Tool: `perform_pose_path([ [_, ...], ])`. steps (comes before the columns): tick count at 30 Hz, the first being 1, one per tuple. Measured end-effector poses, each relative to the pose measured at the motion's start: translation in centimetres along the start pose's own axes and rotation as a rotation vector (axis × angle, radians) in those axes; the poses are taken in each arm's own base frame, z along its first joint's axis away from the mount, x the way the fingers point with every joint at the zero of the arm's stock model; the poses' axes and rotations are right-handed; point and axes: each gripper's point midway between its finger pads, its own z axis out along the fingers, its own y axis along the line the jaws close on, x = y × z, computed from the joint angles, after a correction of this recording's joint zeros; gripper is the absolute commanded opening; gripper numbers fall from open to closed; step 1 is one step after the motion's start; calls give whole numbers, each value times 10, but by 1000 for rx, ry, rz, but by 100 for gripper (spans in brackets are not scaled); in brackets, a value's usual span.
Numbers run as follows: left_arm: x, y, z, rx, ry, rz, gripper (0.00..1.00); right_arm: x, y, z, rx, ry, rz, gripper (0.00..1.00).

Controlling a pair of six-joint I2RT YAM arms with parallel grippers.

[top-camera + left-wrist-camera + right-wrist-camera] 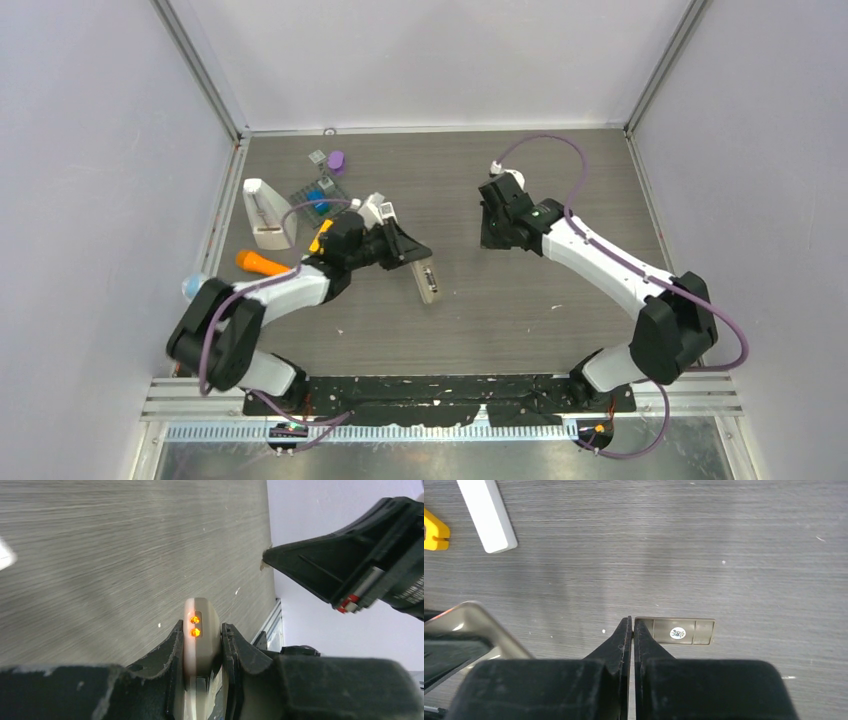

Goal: Load the batteries into the remote control

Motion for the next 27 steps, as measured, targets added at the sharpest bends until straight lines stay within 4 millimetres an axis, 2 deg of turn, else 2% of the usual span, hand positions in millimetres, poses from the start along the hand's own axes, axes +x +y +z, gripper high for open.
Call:
perform_pose_path([
  [6, 21, -4, 60, 39, 71, -17, 8, 4, -24, -14, 21, -17, 69, 5],
  [10, 22, 1, 86, 36, 50, -64, 21, 2, -30, -20, 21, -35, 96, 5],
  [13, 20, 12, 95, 11, 19, -97, 32, 5, -31, -21, 20, -32, 101, 5],
  [17, 22, 32, 104, -37, -4, -129, 40, 10, -34, -19, 29, -19, 102, 5],
  [21, 27, 48, 110, -74, -8, -155, 53, 11, -35, -19, 30, -16, 104, 5],
  [25, 30, 57, 109, -99, -12, -170, 65, 11, -34, -19, 24, -13, 104, 5],
  [27, 28, 54, 108, -92, -19, -165, 69, 12, -33, -19, 17, -9, 105, 5],
])
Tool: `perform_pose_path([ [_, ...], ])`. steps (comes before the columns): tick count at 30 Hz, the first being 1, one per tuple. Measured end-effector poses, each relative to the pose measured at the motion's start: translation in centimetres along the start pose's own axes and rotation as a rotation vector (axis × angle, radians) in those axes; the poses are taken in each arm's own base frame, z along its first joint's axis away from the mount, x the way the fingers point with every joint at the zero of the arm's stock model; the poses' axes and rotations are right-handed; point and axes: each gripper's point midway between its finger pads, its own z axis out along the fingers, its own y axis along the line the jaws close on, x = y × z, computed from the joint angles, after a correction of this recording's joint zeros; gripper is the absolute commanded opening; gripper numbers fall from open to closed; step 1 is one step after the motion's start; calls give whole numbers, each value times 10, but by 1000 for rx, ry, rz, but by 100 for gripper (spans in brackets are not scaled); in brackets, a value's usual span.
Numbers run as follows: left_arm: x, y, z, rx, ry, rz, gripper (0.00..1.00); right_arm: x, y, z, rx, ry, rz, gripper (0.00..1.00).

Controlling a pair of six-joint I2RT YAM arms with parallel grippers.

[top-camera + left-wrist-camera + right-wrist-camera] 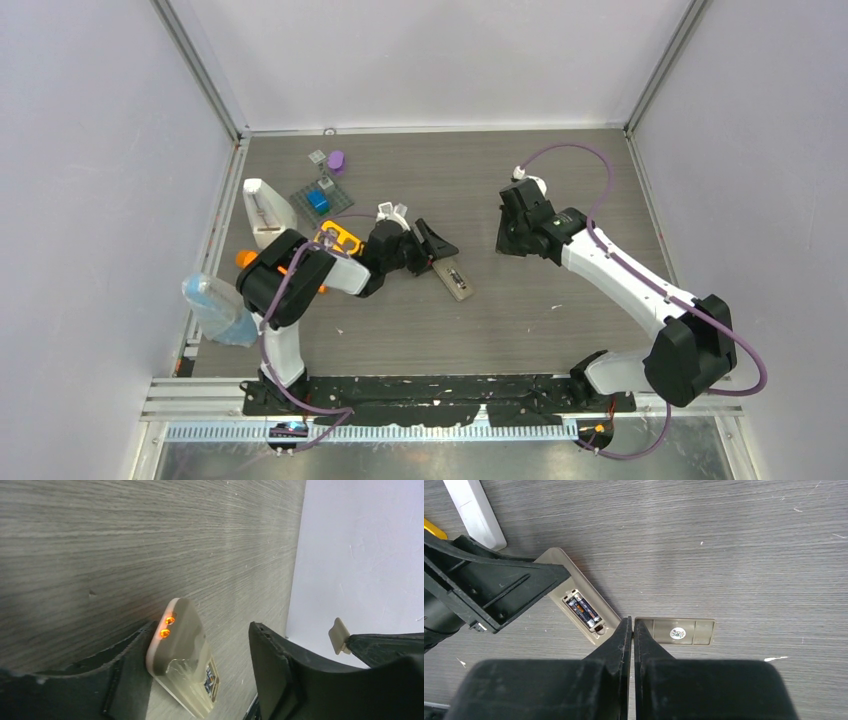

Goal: Load the batteries into the remote control

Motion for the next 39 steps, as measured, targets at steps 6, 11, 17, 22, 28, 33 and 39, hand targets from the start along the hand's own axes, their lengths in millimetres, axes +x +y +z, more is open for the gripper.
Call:
perform_pose_path([
  [6, -2, 1, -20, -82, -8, 40, 79, 2, 7, -1, -42, 21, 7, 5],
  [11, 1, 10, -47, -184, -4, 40, 81, 0, 16, -4, -95, 35, 24, 5],
  [17, 14, 30, -77, -296, 22, 17, 83, -10, 40, -16, -205, 31, 50, 5],
  [22, 19, 33, -105, -312, 9, 32, 86, -16, 61, -31, -318, 24, 72, 5],
  [28, 6, -23, -134, -115, -43, 227, 86, -27, 97, -62, -547, 25, 99, 5],
  [33, -3, -97, -164, 146, -82, 484, 83, -50, 132, -111, -819, -19, 125, 5],
  [39, -29, -190, -210, 384, -174, 628, 80, -74, 167, -193, -1171, -90, 100, 5],
])
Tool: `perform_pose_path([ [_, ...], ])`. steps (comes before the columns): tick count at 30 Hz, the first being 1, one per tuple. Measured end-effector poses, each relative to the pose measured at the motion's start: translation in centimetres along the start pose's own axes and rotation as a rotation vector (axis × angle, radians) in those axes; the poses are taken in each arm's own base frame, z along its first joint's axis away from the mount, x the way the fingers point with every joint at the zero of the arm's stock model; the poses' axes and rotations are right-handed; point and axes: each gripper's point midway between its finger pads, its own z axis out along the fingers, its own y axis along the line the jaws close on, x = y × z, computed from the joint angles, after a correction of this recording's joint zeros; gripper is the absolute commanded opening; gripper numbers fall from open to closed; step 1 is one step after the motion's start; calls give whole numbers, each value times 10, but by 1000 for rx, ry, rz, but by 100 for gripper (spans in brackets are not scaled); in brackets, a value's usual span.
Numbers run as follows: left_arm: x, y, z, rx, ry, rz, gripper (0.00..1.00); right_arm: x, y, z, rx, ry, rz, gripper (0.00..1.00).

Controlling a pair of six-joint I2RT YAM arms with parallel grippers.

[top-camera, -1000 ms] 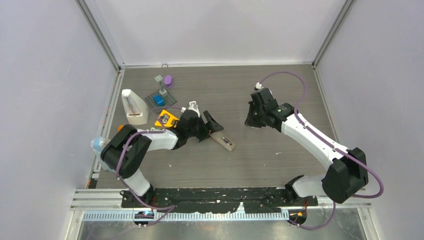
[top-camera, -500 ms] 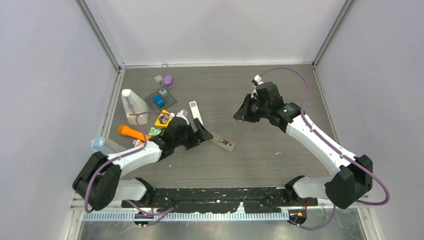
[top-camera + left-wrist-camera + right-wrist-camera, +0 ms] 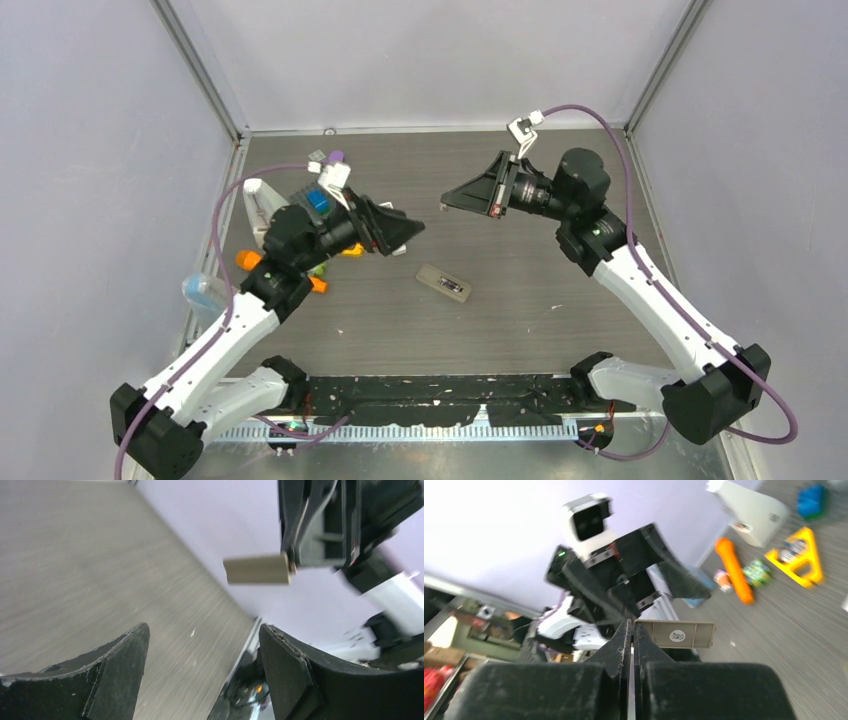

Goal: Load the batteries into the remote control

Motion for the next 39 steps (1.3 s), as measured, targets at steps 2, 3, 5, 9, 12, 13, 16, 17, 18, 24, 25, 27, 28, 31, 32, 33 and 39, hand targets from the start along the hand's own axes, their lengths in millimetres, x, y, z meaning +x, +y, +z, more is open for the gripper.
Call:
perform_pose_path([
  [2, -32, -17, -4, 49, -65, -35, 80, -5, 29, -5, -101, -10, -24, 5],
  [3, -47, -28, -5, 84, -98, -69, 80, -6, 40, -9, -141, -14, -33, 5],
  [5, -67, -45, -7, 155, -141, -140, 80, -10, 67, -17, -230, -28, -58, 5],
  [9, -93, -79, 0, 338, -172, -349, 76, -22, 116, -33, -381, -61, -91, 5],
  [12, -108, -90, 9, 436, -175, -499, 75, -31, 145, -43, -470, -88, -99, 5],
  [13, -114, -94, 11, 463, -176, -545, 75, -34, 155, -46, -502, -98, -97, 5],
  [16, -131, -110, 11, 537, -189, -656, 74, -45, 179, -54, -591, -123, -91, 5],
  [17, -137, -117, 8, 567, -194, -683, 74, -47, 183, -55, -608, -126, -85, 5],
  [18, -143, -126, 5, 599, -197, -708, 74, -49, 187, -55, -624, -128, -77, 5],
  [24, -172, -178, -11, 790, -183, -809, 66, -61, 190, -47, -661, -124, -20, 5],
  [25, -172, -180, -11, 802, -179, -828, 65, -62, 191, -47, -675, -123, -10, 5],
  [27, -172, -177, -5, 810, -174, -866, 63, -63, 194, -47, -688, -121, -3, 5],
  [28, -171, -175, -1, 809, -166, -885, 63, -63, 194, -47, -696, -119, 0, 5],
  [31, -163, -169, 13, 791, -137, -941, 61, -64, 194, -45, -715, -109, 22, 5],
  [32, -162, -168, 16, 786, -131, -952, 60, -65, 192, -44, -720, -106, 30, 5],
  [33, -161, -167, 18, 784, -129, -960, 59, -66, 191, -43, -722, -102, 40, 5],
  [39, -166, -171, 13, 815, -142, -970, 45, -65, 186, -40, -724, -91, 69, 5],
])
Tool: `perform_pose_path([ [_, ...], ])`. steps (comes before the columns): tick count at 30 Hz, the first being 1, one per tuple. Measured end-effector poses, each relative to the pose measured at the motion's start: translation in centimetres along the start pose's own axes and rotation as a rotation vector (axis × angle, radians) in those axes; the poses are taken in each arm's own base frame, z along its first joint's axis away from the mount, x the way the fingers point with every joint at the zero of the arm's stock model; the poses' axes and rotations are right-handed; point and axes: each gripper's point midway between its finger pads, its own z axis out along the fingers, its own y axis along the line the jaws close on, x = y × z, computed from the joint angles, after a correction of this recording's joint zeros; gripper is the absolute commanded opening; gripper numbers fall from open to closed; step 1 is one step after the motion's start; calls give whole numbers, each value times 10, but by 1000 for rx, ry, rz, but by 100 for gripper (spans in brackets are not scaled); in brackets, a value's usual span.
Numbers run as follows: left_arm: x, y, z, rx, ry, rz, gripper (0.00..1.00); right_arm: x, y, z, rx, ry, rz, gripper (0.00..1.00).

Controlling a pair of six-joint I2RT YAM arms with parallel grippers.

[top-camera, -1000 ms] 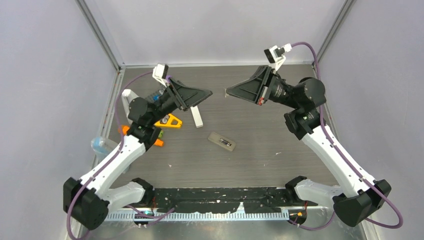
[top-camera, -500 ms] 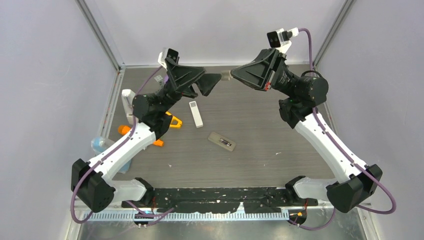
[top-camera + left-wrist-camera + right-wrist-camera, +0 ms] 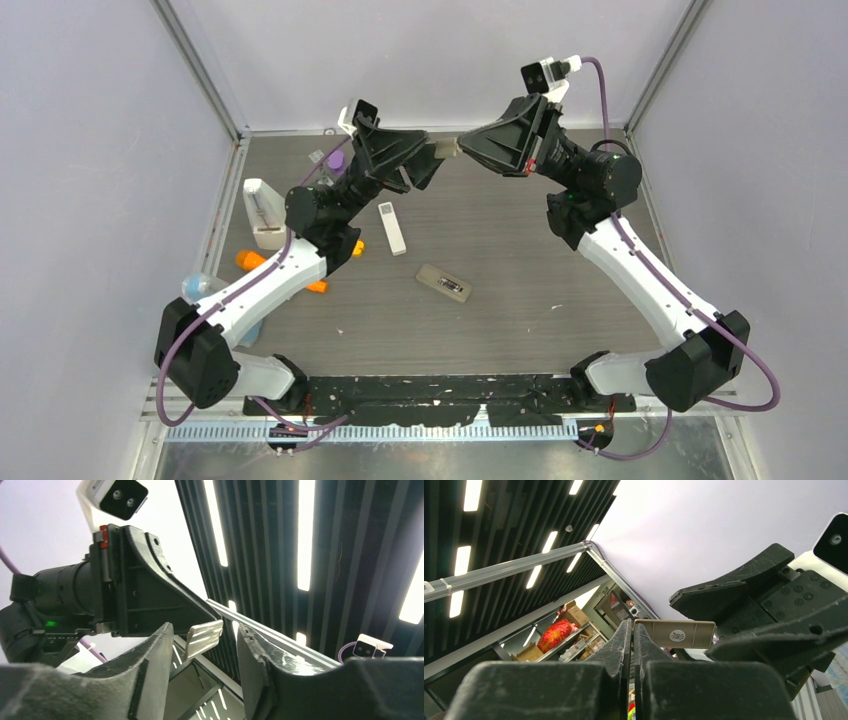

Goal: Load the batteries into the remote control

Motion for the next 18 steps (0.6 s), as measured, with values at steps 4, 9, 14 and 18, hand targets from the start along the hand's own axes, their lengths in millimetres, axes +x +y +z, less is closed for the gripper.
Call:
perform_pose_path([
  [4, 0, -5, 1, 22, 1, 4, 34, 0, -3, -1, 2, 0, 11, 5],
  [9, -3, 1, 2, 19, -4, -1, 10, -1, -8, 0, 2, 0, 31, 5],
  [14, -7, -3, 2, 42, -18, -6, 0, -2, -12, -2, 6, -5, 45, 12],
  [18, -8, -6, 2, 52, -20, 0, 0, -2, -14, -3, 14, -17, 43, 56],
])
